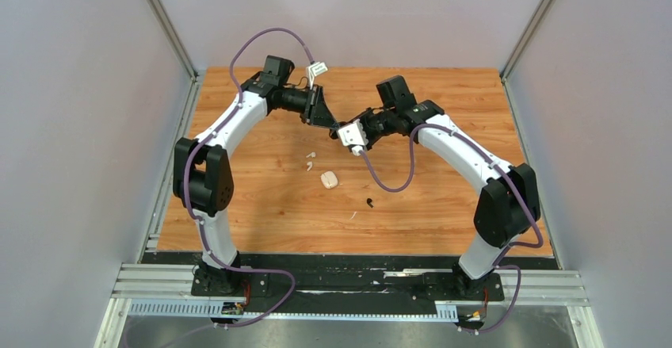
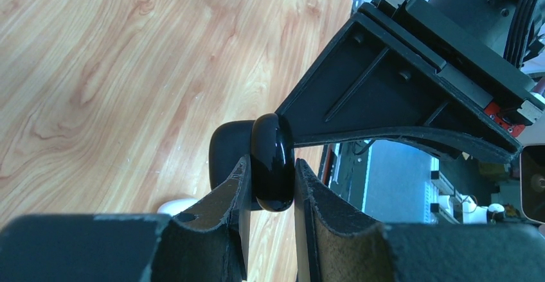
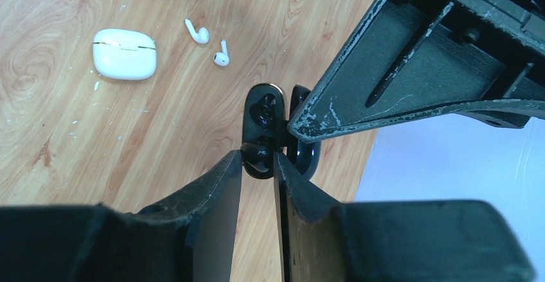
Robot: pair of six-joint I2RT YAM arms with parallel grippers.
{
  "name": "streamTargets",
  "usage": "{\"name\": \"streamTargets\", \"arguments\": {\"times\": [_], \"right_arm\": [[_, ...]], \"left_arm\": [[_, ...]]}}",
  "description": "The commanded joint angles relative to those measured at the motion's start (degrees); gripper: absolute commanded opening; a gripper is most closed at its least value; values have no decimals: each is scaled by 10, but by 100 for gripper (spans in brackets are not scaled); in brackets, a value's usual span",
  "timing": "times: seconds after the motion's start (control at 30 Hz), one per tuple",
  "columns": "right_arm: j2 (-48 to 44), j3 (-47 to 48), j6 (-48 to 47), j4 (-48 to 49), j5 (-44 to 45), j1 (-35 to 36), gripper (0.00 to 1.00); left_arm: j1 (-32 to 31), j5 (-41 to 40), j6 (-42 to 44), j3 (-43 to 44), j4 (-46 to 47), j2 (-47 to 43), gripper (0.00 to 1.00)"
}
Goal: Insert the wireless bluetooth earbuds into the charging case
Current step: Adjust the earbud with the charging case.
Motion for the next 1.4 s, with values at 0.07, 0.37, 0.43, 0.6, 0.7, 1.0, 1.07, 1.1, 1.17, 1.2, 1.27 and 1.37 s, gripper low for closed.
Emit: {"name": "streamTargets", "arguments": {"times": [0.07, 0.37, 0.43, 0.6, 0.7, 1.0, 1.07, 1.1, 1.17, 1.2, 1.27, 1.37], "right_arm": [[-26, -29, 10, 106, -19, 2, 26], [-56, -38, 28, 114, -29, 2, 3], [-74, -41, 41, 112, -43, 0, 1], [-103, -35, 102, 111, -66, -3, 0], [-103, -35, 125, 108, -61, -2, 0], [-82, -3, 504, 187, 35, 0, 31], [-77, 3, 643, 197, 112, -3, 41], [-80, -4, 676, 196, 127, -5, 42], [-90, -26, 716, 209, 140, -7, 42], [-91, -33, 729, 216, 143, -6, 41], [-83, -33, 753, 218, 148, -6, 40], [-61, -19, 785, 206, 162, -7, 40]], "left_arm": [[-8, 80, -36, 14, 36, -4, 0], [-3, 58, -43, 9, 42, -4, 0], [-2, 46, -48, 7, 50, -4, 0], [-1, 39, -57, 6, 61, 1, 0], [-1, 37, -64, 6, 68, 4, 0], [-1, -123, -113, -9, 88, -22, 0], [-1, -162, -124, -22, 103, -44, 0], [-1, -182, -129, -28, 104, -48, 0], [0, -200, -147, -40, 115, -58, 0], [1, -204, -163, -45, 127, -63, 0], [4, -206, -188, -58, 145, -65, 0], [19, -187, -228, -65, 170, -56, 0]]}}
